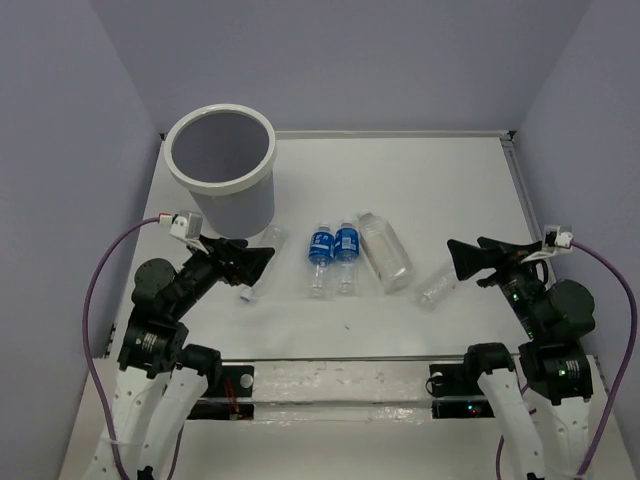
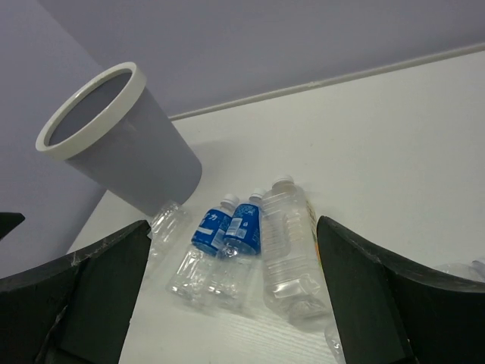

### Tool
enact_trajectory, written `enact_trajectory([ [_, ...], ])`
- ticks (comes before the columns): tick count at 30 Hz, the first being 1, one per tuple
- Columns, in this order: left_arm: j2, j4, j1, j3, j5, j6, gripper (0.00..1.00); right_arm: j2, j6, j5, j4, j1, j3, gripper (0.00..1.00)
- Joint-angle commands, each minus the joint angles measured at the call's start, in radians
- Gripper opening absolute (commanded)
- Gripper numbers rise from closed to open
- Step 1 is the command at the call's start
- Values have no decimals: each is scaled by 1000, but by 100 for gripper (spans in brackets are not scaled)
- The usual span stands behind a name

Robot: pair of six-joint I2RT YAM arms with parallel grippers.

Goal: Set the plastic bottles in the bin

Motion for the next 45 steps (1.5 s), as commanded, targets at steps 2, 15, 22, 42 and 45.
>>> enact_trajectory([
  [2,75,-38,-3,18,-37,19,99,16,-5,-35,16,-7,-15,95],
  [15,401,-166,-23,69,-286,53,98,30,72,-110,103,-7,-112,92],
  [22,572,-118,-112,59,-575,19,98,61,132,-233,223,-7,-186,90],
  [42,1048,-66,-339,285,-983,107,98,-16,133,-310,273,13,-244,90],
  [45,1098,-43,-340,312,-998,142,98,-27,139,-324,269,23,-259,90],
])
